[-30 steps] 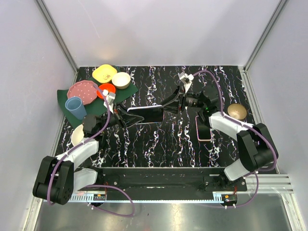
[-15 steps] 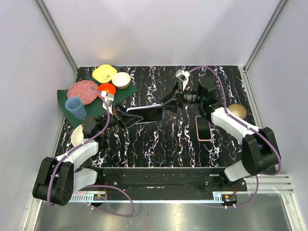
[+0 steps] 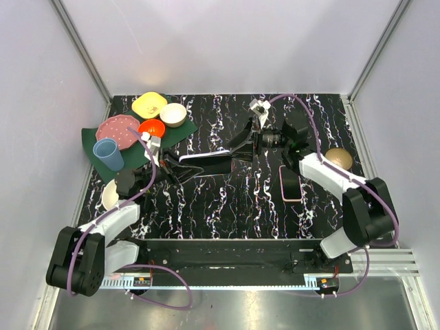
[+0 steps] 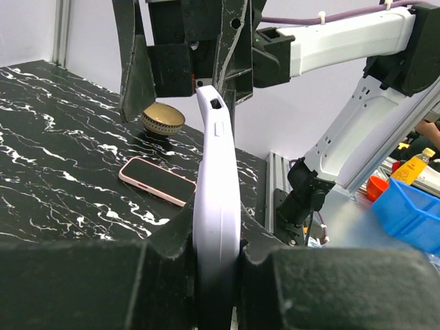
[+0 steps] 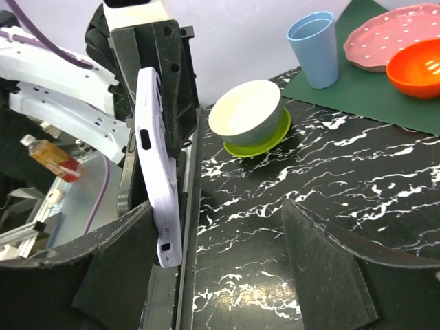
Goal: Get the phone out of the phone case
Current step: Remove the phone case from the phone.
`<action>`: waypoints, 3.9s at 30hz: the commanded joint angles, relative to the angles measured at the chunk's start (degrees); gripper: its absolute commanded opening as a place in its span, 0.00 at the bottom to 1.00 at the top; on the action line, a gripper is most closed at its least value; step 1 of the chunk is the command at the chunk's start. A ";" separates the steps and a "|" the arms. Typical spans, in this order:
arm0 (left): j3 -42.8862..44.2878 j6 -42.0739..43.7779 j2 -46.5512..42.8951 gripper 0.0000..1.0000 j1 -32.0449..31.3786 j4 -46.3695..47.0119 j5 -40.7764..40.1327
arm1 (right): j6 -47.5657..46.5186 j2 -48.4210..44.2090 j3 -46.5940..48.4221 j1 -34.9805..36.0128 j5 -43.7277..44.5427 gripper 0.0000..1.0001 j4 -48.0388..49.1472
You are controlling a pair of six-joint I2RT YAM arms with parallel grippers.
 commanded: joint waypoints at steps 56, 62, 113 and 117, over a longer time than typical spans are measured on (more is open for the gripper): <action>5.55 0.66 6.51 0.00 5.96 10.23 -10.50 | 4.26 4.40 -3.60 7.72 -7.62 0.60 19.95; 7.30 -2.06 9.33 0.00 5.87 10.06 -7.17 | -3.60 2.56 -2.63 6.76 -8.16 0.59 13.56; 9.42 1.71 14.34 0.00 -1.60 4.00 -2.85 | 16.03 9.41 -2.72 6.49 -3.49 0.52 36.02; 9.33 2.41 14.26 0.00 -1.60 3.47 -2.76 | 19.82 10.99 -1.40 6.41 -3.50 0.46 40.86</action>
